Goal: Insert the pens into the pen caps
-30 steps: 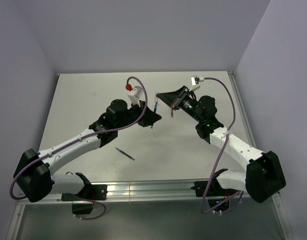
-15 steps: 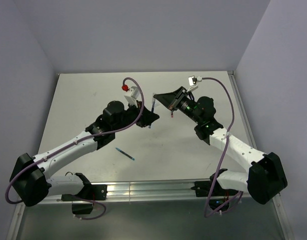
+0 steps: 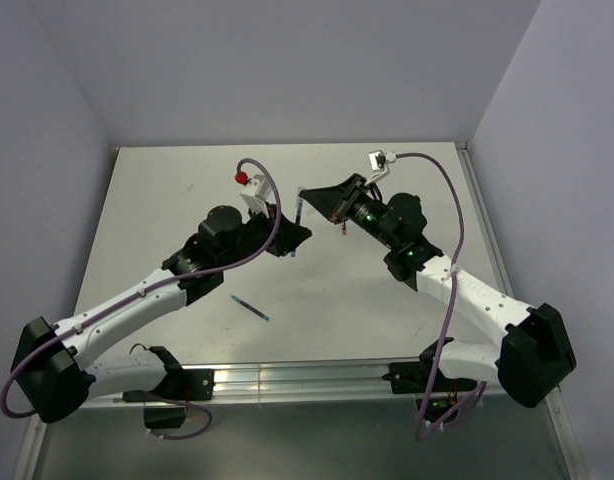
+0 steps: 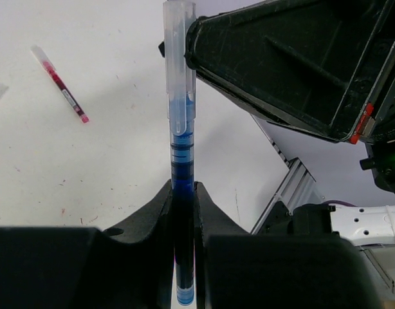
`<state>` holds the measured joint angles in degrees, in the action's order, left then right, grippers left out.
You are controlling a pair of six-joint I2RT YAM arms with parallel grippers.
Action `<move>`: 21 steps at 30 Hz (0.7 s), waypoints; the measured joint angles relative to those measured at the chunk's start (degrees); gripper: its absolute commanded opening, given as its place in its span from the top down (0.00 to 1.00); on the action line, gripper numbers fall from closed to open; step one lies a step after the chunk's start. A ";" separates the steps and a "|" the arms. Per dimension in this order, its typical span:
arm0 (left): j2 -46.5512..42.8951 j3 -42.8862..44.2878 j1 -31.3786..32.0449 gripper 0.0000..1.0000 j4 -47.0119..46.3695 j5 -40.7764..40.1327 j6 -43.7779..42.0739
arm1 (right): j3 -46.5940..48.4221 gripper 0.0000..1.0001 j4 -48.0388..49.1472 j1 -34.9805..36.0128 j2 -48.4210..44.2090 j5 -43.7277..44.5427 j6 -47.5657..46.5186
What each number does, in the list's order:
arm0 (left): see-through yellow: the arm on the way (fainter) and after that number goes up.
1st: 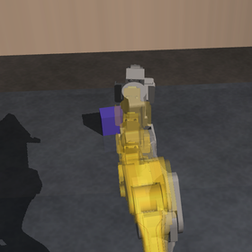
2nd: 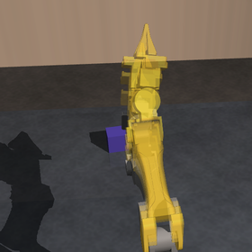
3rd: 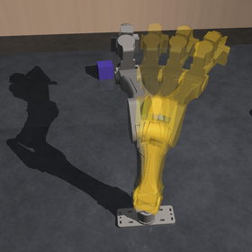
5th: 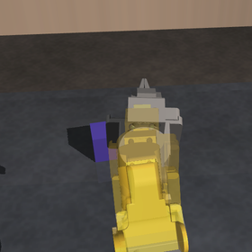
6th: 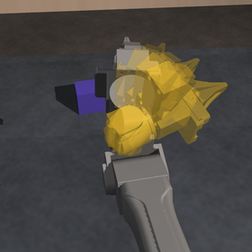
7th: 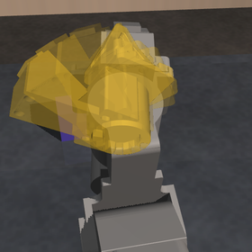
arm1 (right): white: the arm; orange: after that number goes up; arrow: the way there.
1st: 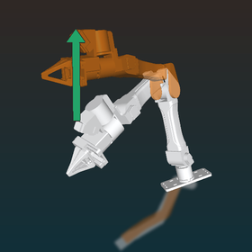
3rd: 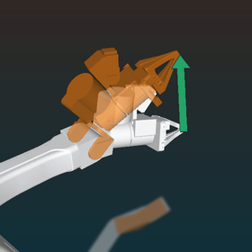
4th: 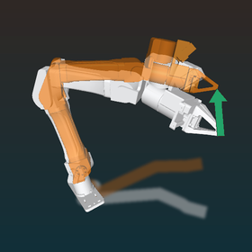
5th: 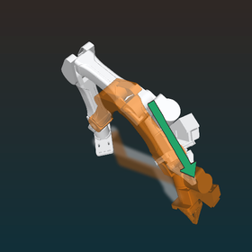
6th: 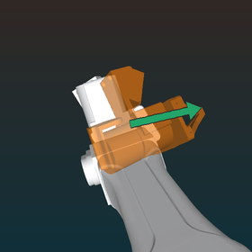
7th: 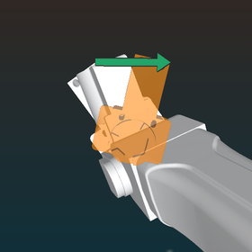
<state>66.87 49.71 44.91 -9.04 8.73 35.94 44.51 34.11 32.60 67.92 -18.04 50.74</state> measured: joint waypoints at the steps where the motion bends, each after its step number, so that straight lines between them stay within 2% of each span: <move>1: -0.46 0.00 0.04 1.00 0.46 -0.33 -0.35 | 0.31 1.00 -0.17 0.28 0.02 -0.02 -0.48; 21: -5.11 0.00 0.42 1.00 3.54 -5.60 -4.11 | 7.06 1.00 -0.33 1.29 4.15 -7.74 -4.22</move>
<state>61.76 49.71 45.32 -5.50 3.14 31.83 51.57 33.78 33.89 72.07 -25.78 46.52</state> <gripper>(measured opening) 0.174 0.048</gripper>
